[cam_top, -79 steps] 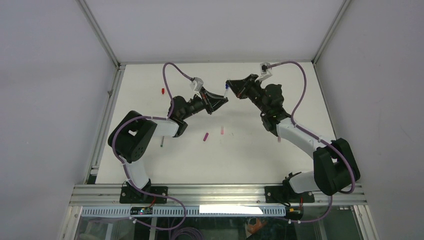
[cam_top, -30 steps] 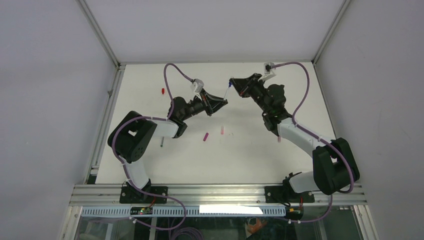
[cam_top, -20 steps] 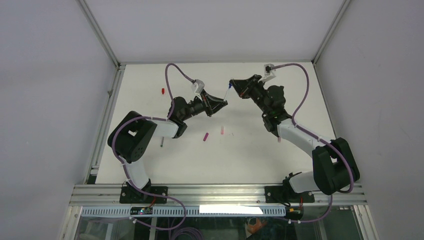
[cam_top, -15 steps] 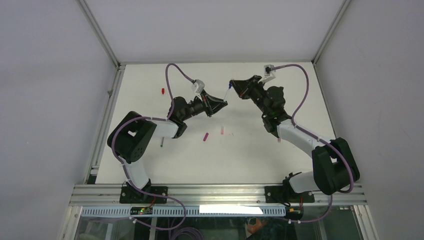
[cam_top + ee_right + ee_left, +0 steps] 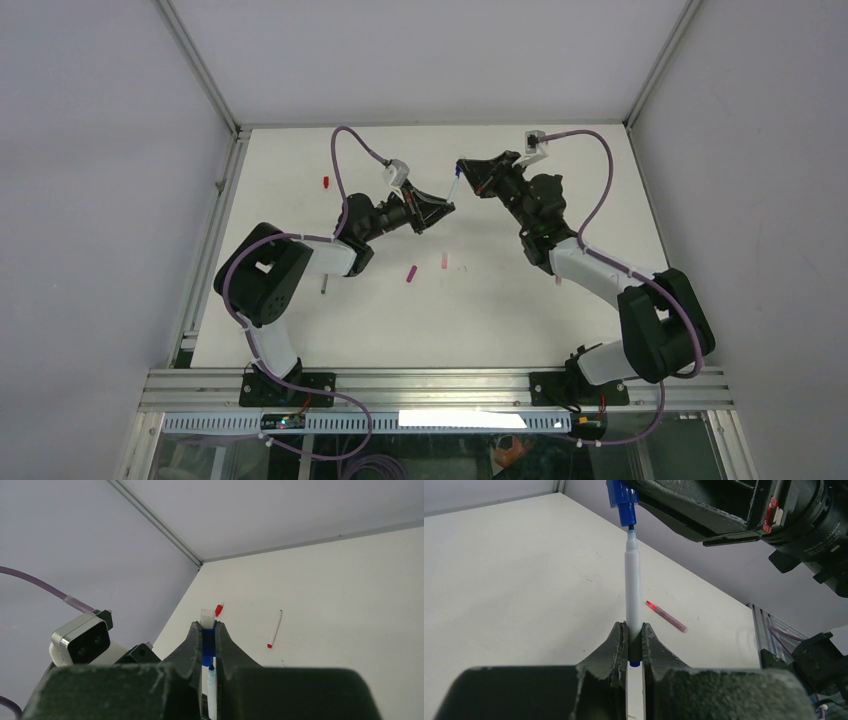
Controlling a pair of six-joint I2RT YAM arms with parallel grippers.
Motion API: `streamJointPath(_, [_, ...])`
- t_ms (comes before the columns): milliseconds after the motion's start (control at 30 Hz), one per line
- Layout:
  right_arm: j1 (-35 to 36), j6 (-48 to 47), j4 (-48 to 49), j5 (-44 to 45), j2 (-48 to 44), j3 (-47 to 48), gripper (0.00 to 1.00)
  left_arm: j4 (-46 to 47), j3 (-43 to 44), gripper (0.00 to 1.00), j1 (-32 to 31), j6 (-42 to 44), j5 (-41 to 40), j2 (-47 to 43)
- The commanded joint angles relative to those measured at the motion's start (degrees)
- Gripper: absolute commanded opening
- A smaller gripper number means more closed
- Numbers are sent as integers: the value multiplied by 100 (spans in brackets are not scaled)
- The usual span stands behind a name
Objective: Insert the pens into the pen caps
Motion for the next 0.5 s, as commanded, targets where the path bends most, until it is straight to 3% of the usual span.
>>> streamJointPath(0, [74,-217,38,136,100,-26,0,590,29,0,-56,58,102,-296])
streamJointPath(467, [1,-349,228,382,-128,24,0,485,-43,0,-56,57,94,-230])
